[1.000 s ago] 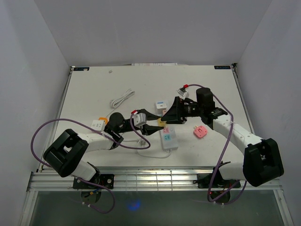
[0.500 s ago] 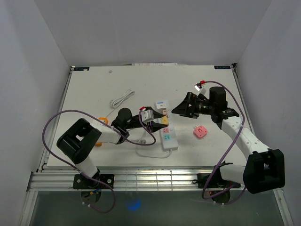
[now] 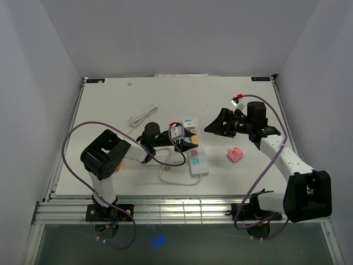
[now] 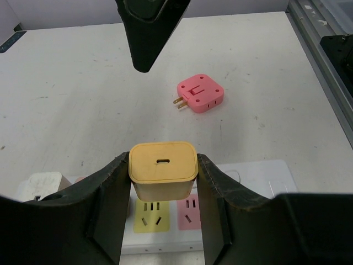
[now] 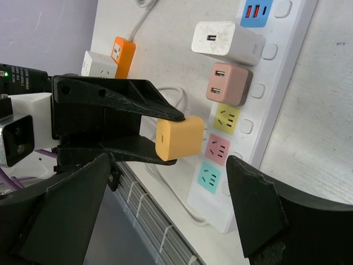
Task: Insert the plug
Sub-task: Insert the plug into the socket.
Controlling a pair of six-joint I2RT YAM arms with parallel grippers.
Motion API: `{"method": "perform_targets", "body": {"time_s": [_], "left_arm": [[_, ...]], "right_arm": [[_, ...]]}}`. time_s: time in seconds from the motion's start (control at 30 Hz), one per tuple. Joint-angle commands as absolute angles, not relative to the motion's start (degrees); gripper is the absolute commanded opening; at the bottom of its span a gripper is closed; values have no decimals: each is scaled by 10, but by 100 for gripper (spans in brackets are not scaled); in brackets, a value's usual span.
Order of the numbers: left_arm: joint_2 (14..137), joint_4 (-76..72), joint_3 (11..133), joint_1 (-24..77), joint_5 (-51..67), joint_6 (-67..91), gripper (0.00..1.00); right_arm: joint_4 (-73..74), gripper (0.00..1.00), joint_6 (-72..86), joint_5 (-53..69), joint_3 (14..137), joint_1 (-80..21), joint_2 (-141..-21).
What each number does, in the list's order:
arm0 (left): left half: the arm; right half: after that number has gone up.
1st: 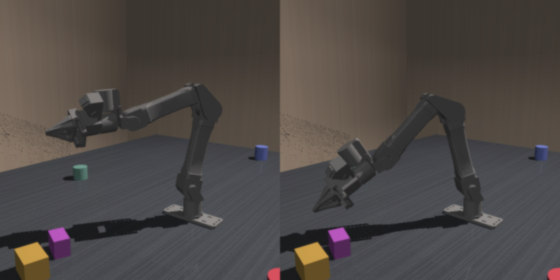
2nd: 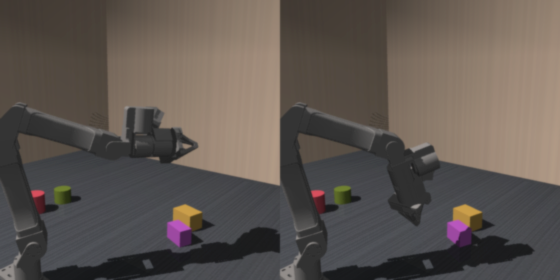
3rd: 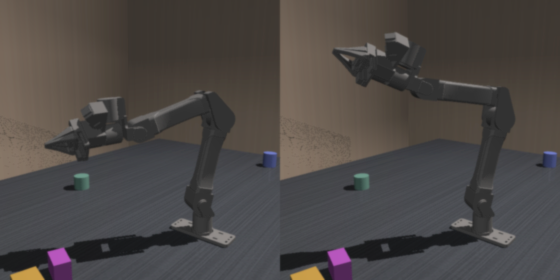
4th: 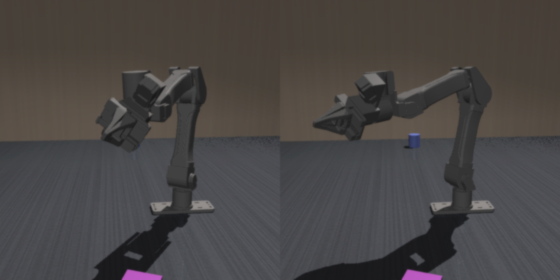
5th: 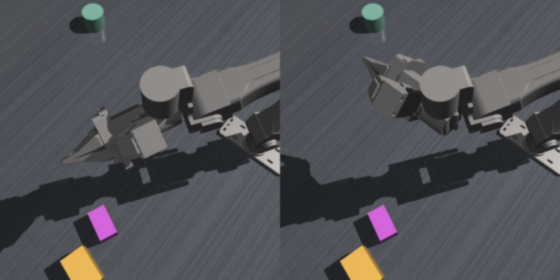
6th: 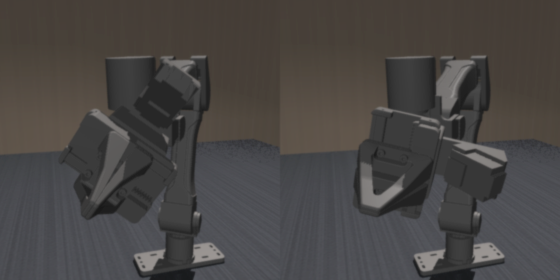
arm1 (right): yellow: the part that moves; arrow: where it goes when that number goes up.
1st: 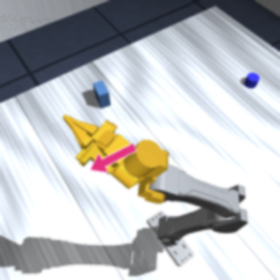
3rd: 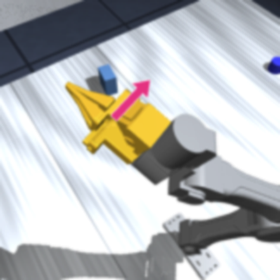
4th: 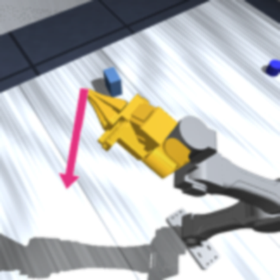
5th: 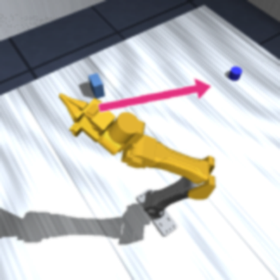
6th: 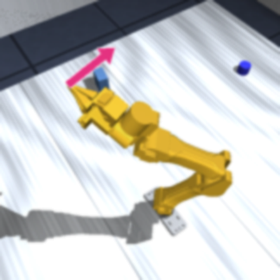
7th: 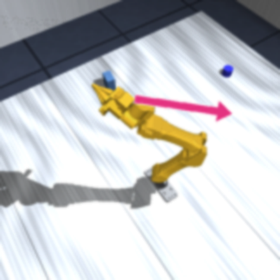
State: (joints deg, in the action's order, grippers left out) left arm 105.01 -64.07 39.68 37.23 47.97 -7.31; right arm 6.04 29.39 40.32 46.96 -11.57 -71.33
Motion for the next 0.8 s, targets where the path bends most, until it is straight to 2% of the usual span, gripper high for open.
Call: {"method": "perform_targets", "body": {"time_s": [0.0, 0.2, 0.43, 0.7, 0.77], "left_arm": [[1053, -639, 421, 372, 501, -97, 0], [1071, -621, 438, 372, 506, -109, 0], [1081, -602, 441, 372, 502, -125, 0], [1092, -594, 445, 367, 502, -130, 0], [1095, -594, 446, 365, 503, -131, 0]], "right_arm": [[29, 91, 278, 427, 461, -112, -723], [18, 86, 266, 439, 454, -112, -741], [7, 62, 260, 454, 449, -113, -757], [35, 60, 234, 440, 466, -128, -792], [35, 56, 230, 434, 468, -136, -795]]}}
